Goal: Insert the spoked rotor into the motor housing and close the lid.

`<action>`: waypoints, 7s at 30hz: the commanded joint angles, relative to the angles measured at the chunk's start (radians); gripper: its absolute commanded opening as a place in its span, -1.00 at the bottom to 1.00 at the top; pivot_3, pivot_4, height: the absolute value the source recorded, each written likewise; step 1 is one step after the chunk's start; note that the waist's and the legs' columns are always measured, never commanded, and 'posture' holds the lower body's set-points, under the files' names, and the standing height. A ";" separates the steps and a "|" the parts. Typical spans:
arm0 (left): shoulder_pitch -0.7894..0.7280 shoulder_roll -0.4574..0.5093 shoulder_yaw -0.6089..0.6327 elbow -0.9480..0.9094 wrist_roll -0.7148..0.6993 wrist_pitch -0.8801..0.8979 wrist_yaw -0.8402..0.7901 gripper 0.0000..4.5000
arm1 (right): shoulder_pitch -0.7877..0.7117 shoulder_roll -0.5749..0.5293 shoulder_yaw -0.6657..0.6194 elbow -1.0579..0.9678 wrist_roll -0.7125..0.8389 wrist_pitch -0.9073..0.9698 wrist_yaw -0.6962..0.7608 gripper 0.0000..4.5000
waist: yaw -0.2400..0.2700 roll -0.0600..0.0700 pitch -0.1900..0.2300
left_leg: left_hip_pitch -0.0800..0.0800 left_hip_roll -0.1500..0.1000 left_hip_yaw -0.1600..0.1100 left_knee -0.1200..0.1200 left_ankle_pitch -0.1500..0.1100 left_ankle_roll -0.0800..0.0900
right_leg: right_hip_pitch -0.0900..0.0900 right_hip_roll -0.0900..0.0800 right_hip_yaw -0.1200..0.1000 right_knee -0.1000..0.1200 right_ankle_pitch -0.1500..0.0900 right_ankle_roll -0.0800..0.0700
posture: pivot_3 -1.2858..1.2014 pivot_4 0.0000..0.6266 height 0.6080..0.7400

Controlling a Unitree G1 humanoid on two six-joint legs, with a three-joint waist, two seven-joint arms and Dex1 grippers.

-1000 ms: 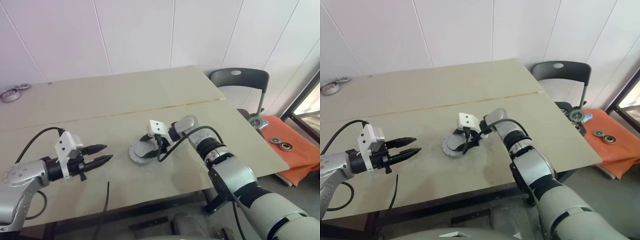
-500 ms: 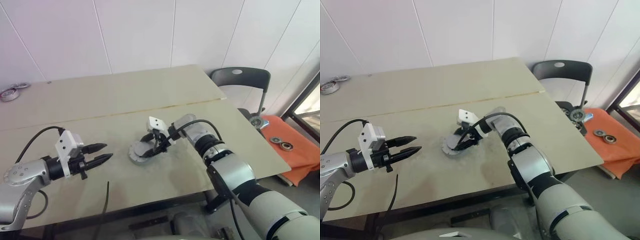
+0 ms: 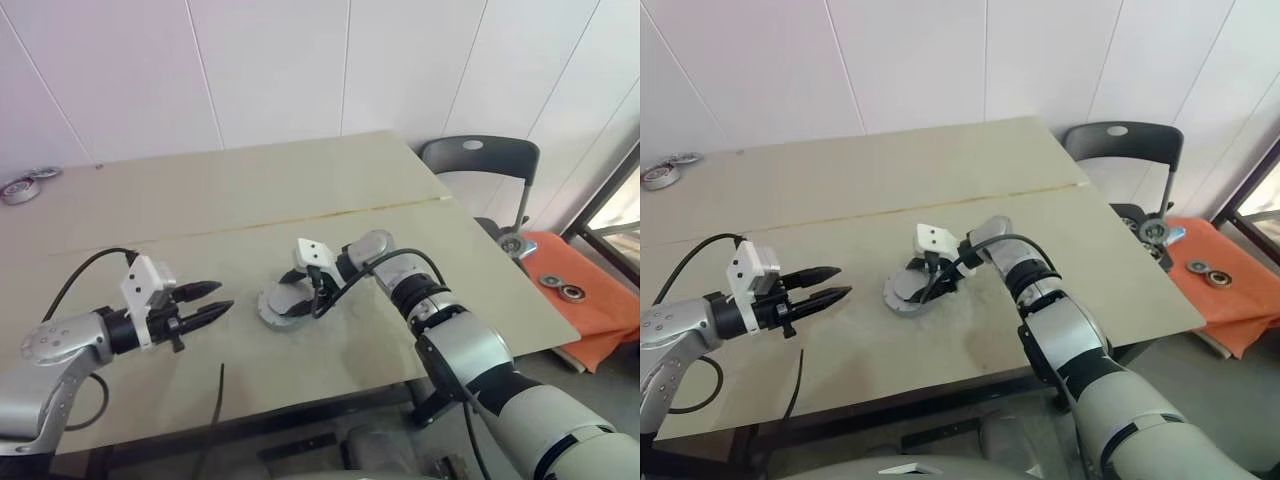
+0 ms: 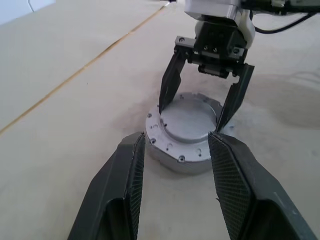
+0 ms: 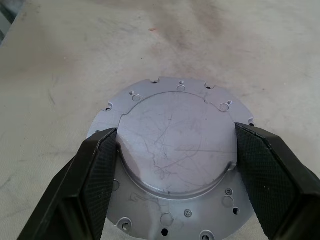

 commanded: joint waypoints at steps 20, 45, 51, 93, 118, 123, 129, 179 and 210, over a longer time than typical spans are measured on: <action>-0.141 -0.097 -0.150 0.102 0.070 0.013 0.061 -0.06 | 0.043 0.006 0.067 0.041 -0.070 0.041 -0.020 0.45 | 0.002 -0.002 -0.003 | 0.000 0.000 0.000 0.000 0.000 0.000 | 0.001 0.000 0.000 0.000 0.000 0.000 | 0.03 -1.00 1.00; -0.214 -0.184 -0.177 0.213 0.148 -0.019 0.124 0.54 | 0.057 -0.004 0.068 0.040 -0.073 0.043 -0.032 0.45 | 0.002 -0.003 -0.006 | 0.004 0.000 0.000 0.000 0.000 0.000 | 0.004 0.000 0.000 0.000 0.000 0.000 | 0.03 -1.00 1.00; -0.225 -0.191 -0.201 0.204 0.139 0.025 0.119 -0.06 | 0.062 -0.005 0.070 0.040 -0.075 0.042 -0.033 0.45 | 0.002 -0.003 -0.006 | 0.005 0.000 0.000 0.000 0.000 0.000 | 0.005 0.000 0.000 0.000 0.000 0.000 | 0.03 -1.00 1.00; -0.293 -0.394 -0.355 0.442 0.276 0.020 0.225 -0.44 | 0.075 -0.006 0.068 0.025 -0.071 0.054 -0.052 0.45 | 0.004 0.001 -0.017 | 0.013 -0.001 0.000 0.000 0.000 -0.001 | 0.015 -0.001 0.000 -0.005 -0.001 0.000 | 0.03 -1.00 1.00; -0.228 -0.332 -0.398 0.356 0.266 0.111 0.138 -0.44 | 0.062 0.010 0.046 0.024 -0.049 0.107 -0.060 0.45 | -0.001 0.005 -0.020 | 0.013 -0.001 0.000 -0.003 -0.001 -0.001 | 0.015 -0.001 0.000 -0.010 -0.001 0.000 | 0.03 -1.00 1.00; -0.237 -0.330 -0.399 0.361 0.269 0.108 0.136 -0.44 | 0.055 0.015 0.023 0.017 -0.027 0.123 -0.048 0.45 | 0.000 0.006 -0.020 | 0.013 -0.001 0.000 -0.004 -0.001 -0.001 | 0.014 -0.001 -0.001 -0.011 -0.001 0.000 | 0.03 -1.00 1.00; -0.244 -0.333 -0.395 0.372 0.277 0.098 0.135 -0.44 | 0.053 0.017 0.003 0.002 0.004 0.114 -0.040 0.45 | 0.001 0.006 -0.020 | 0.011 -0.001 0.000 -0.004 -0.001 -0.001 | 0.015 -0.002 -0.001 -0.012 -0.001 0.000 | 0.03 -1.00 1.00; -0.269 -0.362 -0.406 0.429 0.298 0.045 0.126 -0.45 | -0.082 -0.188 -0.181 -0.160 0.276 0.823 0.107 0.98 | 0.080 0.009 -0.017 | -0.006 -0.002 -0.001 -0.004 -0.003 -0.003 | -0.001 -0.003 -0.002 -0.014 -0.002 0.004 | 0.03 -1.00 1.00; -0.279 -0.371 -0.403 0.453 0.303 0.017 0.156 -0.45 | 0.155 -0.360 0.103 -0.483 0.371 1.401 0.112 0.98 | 0.084 0.008 -0.019 | -0.006 -0.002 0.000 0.000 -0.003 -0.003 | 0.000 -0.003 -0.002 -0.014 -0.003 0.005 | 0.03 -1.00 1.00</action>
